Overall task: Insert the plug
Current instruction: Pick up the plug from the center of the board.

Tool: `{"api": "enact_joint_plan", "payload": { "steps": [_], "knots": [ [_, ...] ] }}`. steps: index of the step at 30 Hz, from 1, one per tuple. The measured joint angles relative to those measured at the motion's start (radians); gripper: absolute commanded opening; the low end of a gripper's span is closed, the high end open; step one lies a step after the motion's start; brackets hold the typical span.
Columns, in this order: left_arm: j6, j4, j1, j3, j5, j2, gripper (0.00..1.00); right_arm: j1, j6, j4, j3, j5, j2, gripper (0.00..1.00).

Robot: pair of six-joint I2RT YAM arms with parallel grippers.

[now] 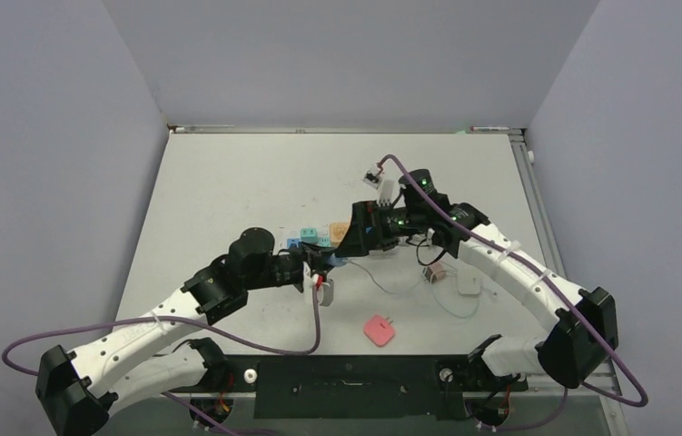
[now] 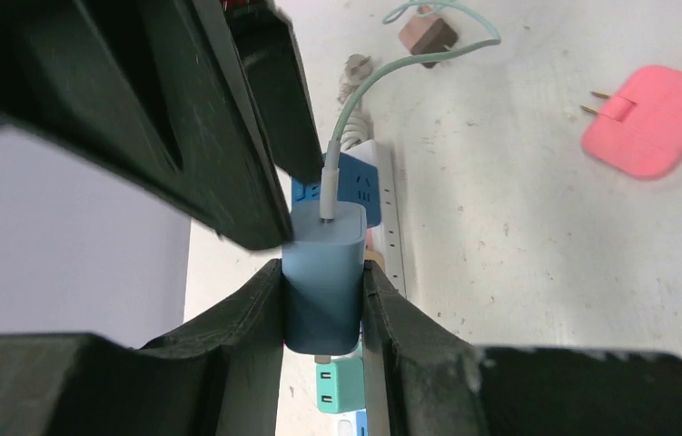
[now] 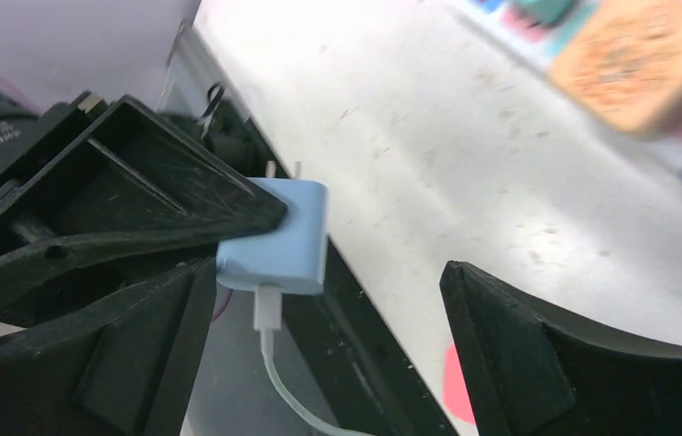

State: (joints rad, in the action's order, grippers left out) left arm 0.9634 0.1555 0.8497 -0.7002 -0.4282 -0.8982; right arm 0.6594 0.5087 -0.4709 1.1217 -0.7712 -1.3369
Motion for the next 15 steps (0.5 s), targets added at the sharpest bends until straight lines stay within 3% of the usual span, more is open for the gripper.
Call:
{"api": "enact_joint_plan", "payload": {
  "steps": [5,15],
  "knots": [
    [-0.200,-0.085,0.000,-0.004,0.101,-0.051,0.00,-0.103,0.000,-0.050,0.023,0.169,0.107,1.00],
    [-0.613,-0.124,-0.003,-0.100,0.363,-0.183,0.00,-0.097,0.057,-0.081,0.092,0.429,0.378,0.94]
  ]
}}
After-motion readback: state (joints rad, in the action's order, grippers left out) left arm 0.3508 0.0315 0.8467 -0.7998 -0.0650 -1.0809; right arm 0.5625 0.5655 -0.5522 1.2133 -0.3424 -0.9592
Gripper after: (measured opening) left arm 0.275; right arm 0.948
